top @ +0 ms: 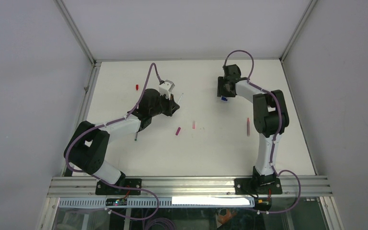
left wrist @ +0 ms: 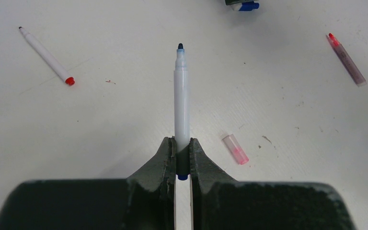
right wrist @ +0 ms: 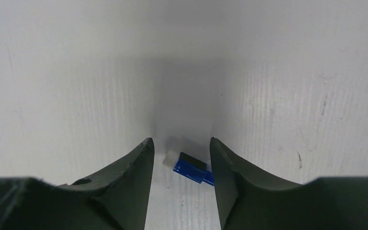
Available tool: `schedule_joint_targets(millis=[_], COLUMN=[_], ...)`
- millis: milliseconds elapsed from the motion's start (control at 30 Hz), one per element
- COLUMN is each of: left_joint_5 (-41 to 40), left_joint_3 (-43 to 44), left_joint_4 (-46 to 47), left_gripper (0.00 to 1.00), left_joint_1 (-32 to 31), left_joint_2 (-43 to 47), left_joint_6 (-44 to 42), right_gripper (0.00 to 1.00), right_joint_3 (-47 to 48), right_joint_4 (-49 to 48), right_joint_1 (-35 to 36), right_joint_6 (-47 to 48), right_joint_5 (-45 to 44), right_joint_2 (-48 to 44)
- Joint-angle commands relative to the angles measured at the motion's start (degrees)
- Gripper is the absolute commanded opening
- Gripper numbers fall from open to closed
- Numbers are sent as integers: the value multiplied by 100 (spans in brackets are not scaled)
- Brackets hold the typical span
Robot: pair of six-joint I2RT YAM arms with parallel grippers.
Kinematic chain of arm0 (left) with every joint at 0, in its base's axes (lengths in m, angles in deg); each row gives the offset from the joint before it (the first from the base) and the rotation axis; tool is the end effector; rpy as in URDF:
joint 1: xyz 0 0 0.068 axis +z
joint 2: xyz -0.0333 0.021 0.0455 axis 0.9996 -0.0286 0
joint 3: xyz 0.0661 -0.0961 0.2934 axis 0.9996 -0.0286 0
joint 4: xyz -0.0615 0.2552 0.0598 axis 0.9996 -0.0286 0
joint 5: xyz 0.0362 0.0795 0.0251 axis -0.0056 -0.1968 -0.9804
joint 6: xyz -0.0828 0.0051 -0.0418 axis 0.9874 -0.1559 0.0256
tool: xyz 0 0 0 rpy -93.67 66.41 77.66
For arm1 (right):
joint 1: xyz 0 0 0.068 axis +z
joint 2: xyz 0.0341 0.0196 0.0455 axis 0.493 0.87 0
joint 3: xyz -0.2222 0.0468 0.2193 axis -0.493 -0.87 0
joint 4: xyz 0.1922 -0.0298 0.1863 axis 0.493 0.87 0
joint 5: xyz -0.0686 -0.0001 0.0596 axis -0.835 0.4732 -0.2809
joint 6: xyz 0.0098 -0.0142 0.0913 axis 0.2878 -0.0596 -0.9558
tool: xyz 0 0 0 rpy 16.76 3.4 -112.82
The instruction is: Insert the pens into the pen caps
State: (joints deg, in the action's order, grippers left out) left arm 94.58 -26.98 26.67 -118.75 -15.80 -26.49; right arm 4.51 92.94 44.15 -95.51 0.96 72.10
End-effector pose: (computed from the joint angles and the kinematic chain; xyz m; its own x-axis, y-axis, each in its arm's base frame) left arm 0.3138 -0.2044 0.2215 -0.4884 0.1224 -0.8640 0.5902 0.7756 -0.2237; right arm 0.4812 0.1191 0.1620 -0.8107 -0.0149 -0.5853 -0.0567 0.9970 0.0531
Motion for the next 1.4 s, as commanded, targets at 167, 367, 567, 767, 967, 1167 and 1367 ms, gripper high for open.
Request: schedule_joint_targets(millis=[167, 367, 567, 767, 967, 1167, 1367], left_joint_5=[86, 102, 130, 138, 140, 159, 185], left_joint_3=[104, 113, 121, 139, 155, 189, 218], left_joint_4=[99, 77, 70, 46, 21, -15, -19], left_gripper=[0, 0, 0, 0, 0, 0, 0], left_joint_1=[-28, -28, -28, -28, -28, -28, -28], left_joint_2=[19, 38, 41, 45, 57, 47, 6], left_joint_6=[25, 5, 2, -6, -12, -28, -26], right_gripper=[38, 24, 45, 51, 44, 40, 34], right_joint_3=[-108, -120, -369, -718, -695, -662, -755], right_joint_4=[-128, 52, -88, -569, -391, -178, -158], right_joint_1=[17, -68, -69, -118, -125, -125, -108], right_joint_6=[1030, 1072, 1040, 1037, 1327, 1425, 1411], right_joint_5=[466, 239, 261, 903, 1001, 797, 708], right_joint_2=[-360, -371, -544, -828, -818, -778, -750])
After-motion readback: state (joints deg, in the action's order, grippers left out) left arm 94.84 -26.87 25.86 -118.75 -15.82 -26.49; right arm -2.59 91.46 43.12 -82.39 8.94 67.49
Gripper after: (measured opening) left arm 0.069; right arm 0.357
